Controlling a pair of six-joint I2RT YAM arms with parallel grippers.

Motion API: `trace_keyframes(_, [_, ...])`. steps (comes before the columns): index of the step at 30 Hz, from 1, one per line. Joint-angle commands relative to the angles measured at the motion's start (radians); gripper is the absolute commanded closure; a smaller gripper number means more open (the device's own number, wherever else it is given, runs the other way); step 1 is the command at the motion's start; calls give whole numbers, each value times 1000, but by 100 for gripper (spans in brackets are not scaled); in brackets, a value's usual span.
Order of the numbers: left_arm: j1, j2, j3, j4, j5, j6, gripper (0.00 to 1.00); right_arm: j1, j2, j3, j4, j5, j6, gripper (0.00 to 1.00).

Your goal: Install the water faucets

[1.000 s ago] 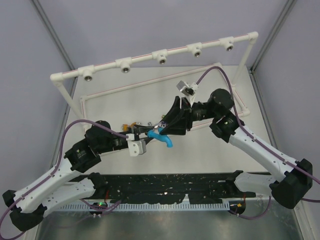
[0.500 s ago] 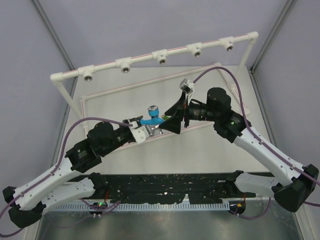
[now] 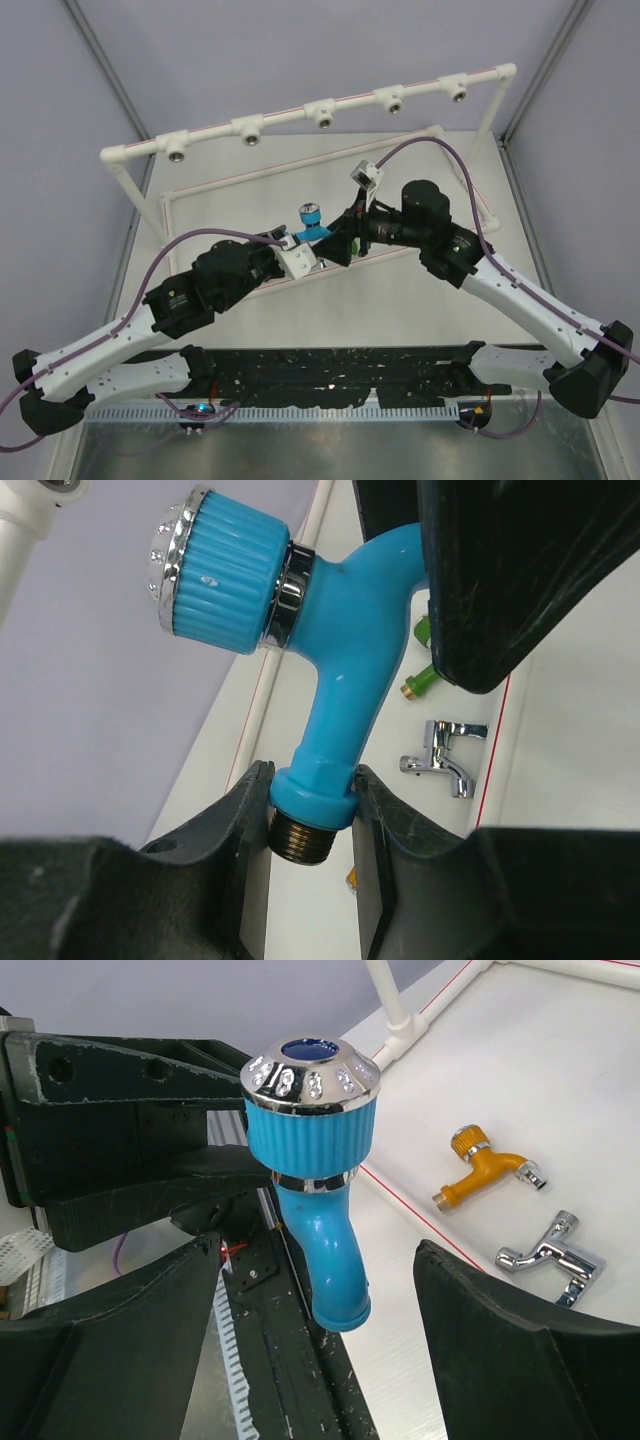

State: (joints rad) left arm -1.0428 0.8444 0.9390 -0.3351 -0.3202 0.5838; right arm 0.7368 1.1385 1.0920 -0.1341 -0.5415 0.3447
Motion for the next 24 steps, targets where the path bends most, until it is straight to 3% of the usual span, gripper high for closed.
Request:
trace_keyframes(1, [-16,1,57,21,-19,-10,100,12,16,9,83,9,30,18])
trace_keyframes(15, [-28,16,78,4,-3,-73,100,13,61,3,208,-64,96,47])
trace_keyframes(24, [-31,25,93,-2,-14,-111,100,13,70,-7,221,-95,106,50])
